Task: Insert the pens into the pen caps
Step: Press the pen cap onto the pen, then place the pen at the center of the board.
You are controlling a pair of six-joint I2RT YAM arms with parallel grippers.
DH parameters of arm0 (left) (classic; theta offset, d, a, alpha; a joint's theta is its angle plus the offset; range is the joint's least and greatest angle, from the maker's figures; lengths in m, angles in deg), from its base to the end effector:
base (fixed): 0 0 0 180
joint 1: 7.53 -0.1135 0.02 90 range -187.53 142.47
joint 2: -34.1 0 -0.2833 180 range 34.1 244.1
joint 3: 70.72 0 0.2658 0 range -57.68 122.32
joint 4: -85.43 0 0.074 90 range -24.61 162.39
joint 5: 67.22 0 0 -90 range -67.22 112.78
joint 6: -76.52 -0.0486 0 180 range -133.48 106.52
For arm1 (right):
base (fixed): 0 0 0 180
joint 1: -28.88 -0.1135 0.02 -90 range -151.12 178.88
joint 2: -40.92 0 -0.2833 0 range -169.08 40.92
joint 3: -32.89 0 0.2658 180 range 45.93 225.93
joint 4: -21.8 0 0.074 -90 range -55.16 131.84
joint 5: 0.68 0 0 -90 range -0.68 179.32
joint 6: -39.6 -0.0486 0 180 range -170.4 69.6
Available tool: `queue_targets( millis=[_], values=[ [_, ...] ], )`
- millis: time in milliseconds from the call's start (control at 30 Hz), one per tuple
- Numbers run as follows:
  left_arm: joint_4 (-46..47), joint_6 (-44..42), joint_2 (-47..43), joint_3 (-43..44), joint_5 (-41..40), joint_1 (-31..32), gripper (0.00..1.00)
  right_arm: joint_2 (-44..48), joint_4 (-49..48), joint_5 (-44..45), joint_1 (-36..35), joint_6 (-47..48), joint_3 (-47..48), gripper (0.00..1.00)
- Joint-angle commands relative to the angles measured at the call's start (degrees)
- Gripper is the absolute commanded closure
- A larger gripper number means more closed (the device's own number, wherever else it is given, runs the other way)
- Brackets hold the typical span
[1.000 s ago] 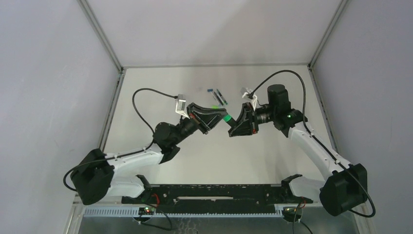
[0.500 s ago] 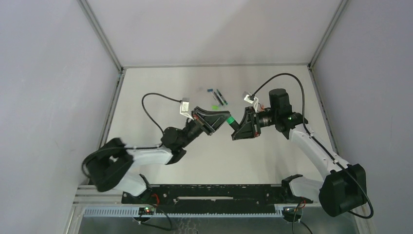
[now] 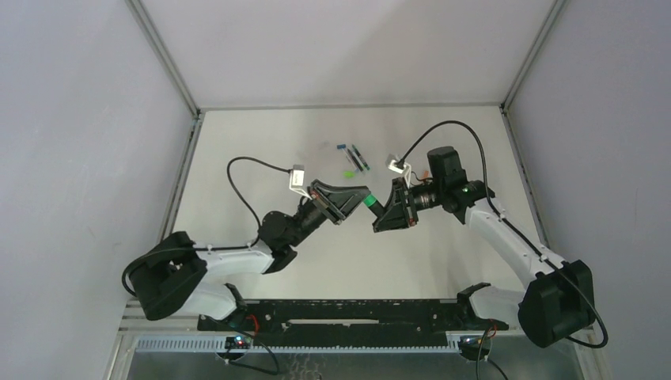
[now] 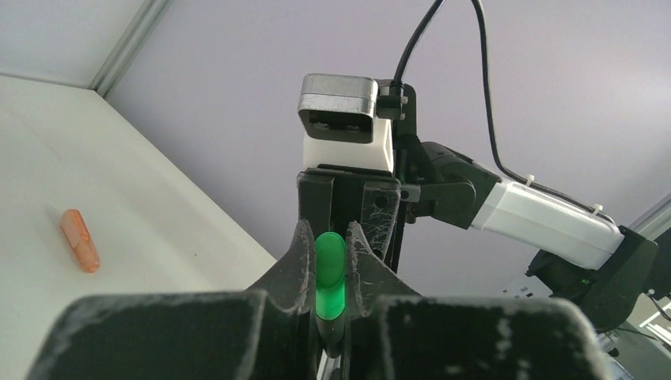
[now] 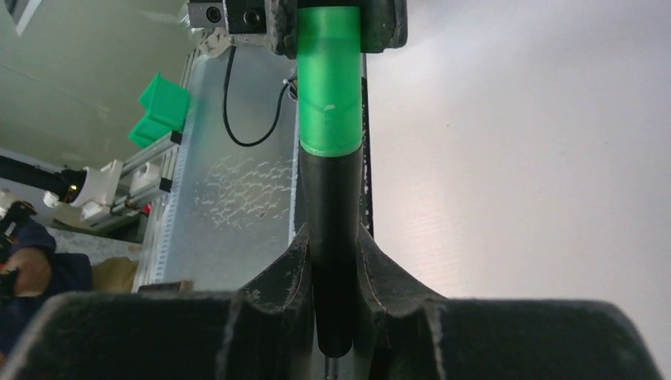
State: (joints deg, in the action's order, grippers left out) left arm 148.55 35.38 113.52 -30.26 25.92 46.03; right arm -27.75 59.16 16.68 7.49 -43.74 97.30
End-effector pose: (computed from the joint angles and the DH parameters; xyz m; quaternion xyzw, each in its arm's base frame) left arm 0.1680 -0.2320 0.2750 0.0453 0.5419 -0.6634 0.5141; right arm 0.2142 0.1337 0.2989 -0.4136 0.6542 0.5782 0.2582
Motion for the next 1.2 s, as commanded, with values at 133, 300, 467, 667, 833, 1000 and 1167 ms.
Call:
queue_targets(
  millis=[133,300,467,667,833,1000,1167],
  values=[
    [-8.2,1.4,-5.4,-3.4,8.1,2.0,0.70,-3.0,-6.2,3.2,-1.4,8.8,7.4,1.00],
    [-10.8,-1.9,-13.0,-3.3,8.1,-0.5,0.41,-3.6,-2.6,4.0,-1.9,13.3,8.2,1.00],
    [-23.7,-10.2,-24.0,-4.0,6.3,-1.8,0.24,-3.1,1.6,4.0,-1.9,20.3,8.5,1.00],
    [-36.0,-20.6,-36.1,-7.0,4.3,-1.8,0.23,-1.7,7.1,4.5,-1.4,29.9,8.6,1.00],
    [-37.6,-22.8,-40.6,-10.6,0.9,-1.8,0.22,-2.7,8.7,7.7,-0.2,33.9,8.6,1.00],
    [-37.1,-23.3,-38.9,-11.2,-1.5,-1.9,0.22,-8.8,-2.2,19.1,3.0,14.7,8.6,1.00],
    [-35.6,-23.0,-37.2,-12.0,-3.0,-1.9,0.22,-17.1,-9.4,42.3,5.8,-4.9,9.1,1.00]
  ],
)
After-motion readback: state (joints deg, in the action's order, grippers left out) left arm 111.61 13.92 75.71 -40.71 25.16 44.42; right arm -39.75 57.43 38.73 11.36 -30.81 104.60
